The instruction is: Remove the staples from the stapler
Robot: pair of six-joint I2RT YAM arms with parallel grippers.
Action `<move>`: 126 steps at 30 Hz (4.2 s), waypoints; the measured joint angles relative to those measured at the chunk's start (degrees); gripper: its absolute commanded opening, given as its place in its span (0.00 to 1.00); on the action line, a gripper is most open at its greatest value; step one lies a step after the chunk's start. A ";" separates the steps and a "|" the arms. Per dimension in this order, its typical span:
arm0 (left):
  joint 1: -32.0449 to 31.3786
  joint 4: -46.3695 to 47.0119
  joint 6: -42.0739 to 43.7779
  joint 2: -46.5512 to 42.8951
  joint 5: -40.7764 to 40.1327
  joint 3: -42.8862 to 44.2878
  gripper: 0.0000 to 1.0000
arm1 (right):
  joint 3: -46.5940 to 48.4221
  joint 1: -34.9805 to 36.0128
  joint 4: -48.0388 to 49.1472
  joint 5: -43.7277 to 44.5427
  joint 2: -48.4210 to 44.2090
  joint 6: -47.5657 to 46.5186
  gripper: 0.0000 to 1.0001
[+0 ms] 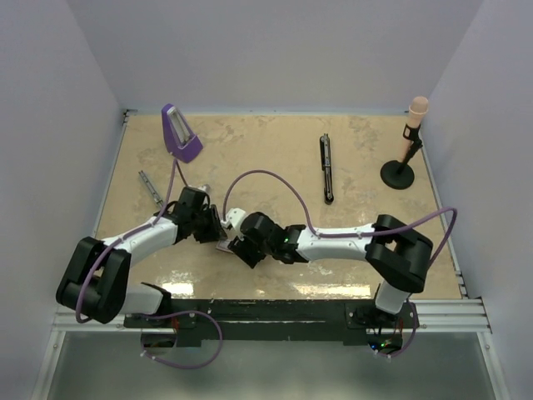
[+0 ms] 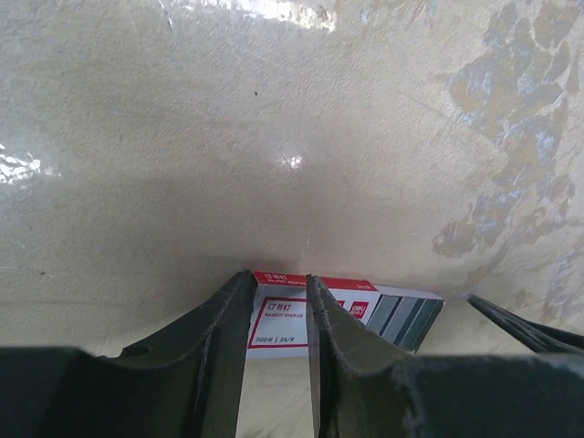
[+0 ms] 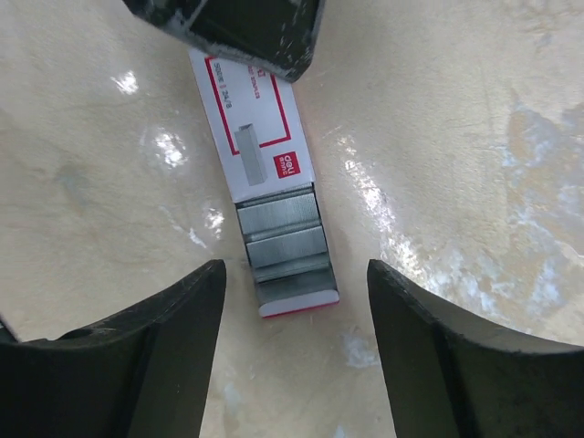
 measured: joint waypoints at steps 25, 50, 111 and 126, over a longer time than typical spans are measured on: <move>-3.10 1.64 -4.68 -9.33 4.39 -8.02 0.34 | -14.32 -13.20 4.09 -7.43 -15.41 29.44 0.34; -3.56 3.23 -5.01 -11.69 5.99 -11.13 0.32 | -18.03 -13.20 9.66 -11.56 -12.22 33.88 0.33; -8.15 7.78 -8.24 -9.66 6.43 -11.65 0.28 | -17.92 -10.03 16.59 -13.05 -6.64 35.82 0.18; -9.86 9.81 -9.49 -8.33 6.05 -11.58 0.27 | -17.35 -8.72 16.94 -12.72 -5.90 37.03 0.24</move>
